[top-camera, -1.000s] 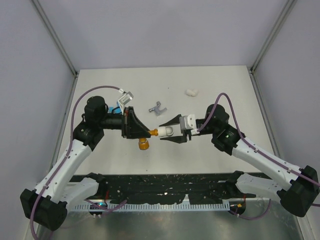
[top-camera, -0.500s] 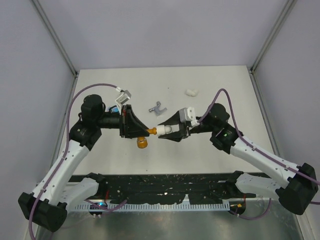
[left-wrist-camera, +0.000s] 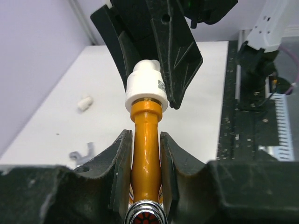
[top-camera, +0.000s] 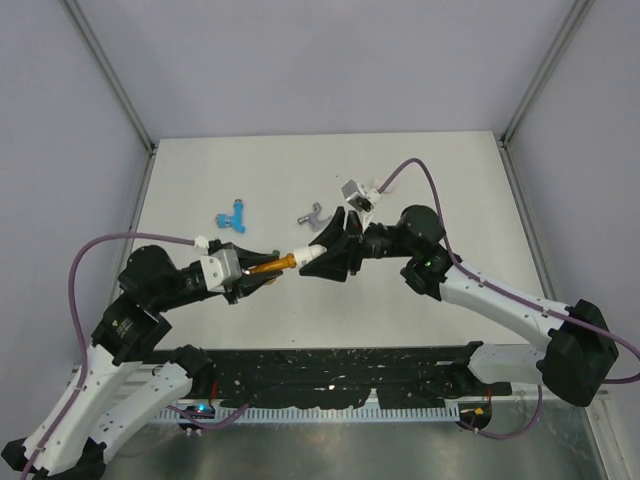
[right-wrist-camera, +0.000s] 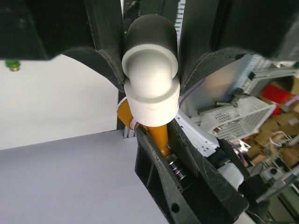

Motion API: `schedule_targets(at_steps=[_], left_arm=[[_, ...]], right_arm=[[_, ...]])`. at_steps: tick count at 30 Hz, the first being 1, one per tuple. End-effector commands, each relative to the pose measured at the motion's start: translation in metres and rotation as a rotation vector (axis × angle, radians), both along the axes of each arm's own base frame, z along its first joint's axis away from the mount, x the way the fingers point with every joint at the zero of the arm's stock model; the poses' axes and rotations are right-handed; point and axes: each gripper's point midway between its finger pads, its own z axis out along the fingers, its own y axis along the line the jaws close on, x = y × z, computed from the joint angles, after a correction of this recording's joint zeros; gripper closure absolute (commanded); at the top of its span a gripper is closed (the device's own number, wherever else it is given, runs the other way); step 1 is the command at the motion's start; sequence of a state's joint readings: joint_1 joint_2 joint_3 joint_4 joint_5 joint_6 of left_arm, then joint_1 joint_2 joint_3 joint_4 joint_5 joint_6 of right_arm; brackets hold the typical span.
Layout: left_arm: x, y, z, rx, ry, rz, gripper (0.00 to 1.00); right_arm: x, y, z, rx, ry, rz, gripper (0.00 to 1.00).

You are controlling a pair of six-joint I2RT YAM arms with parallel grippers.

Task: Install the water faucets

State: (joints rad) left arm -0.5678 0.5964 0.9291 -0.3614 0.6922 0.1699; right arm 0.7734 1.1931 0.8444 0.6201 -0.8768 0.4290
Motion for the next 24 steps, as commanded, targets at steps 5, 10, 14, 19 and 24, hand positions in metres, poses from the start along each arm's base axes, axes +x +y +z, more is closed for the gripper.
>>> schedule_targets(at_steps=[5, 10, 14, 19, 24], left_arm=[[0.034, 0.023, -0.010, 0.150, -0.299, 0.208, 1.00], [0.039, 0.026, -0.023, 0.182, -0.296, 0.242, 1.00], [0.043, 0.032, -0.030, 0.190, -0.276, 0.284, 1.00], [0.048, 0.035, -0.040, 0.158, -0.167, 0.341, 1.00], [0.045, 0.025, -0.046, 0.115, -0.016, 0.321, 1.00]], right_arm=[[0.005, 0.008, 0.026, 0.103, 0.321, 0.091, 0.95], [0.009, 0.012, 0.019, 0.094, 0.363, 0.103, 0.95], [0.011, 0.009, 0.024, 0.103, 0.316, 0.096, 0.74], [0.021, -0.002, 0.029, 0.097, 0.156, 0.008, 0.37], [0.029, -0.016, 0.029, 0.022, -0.106, -0.134, 0.24]])
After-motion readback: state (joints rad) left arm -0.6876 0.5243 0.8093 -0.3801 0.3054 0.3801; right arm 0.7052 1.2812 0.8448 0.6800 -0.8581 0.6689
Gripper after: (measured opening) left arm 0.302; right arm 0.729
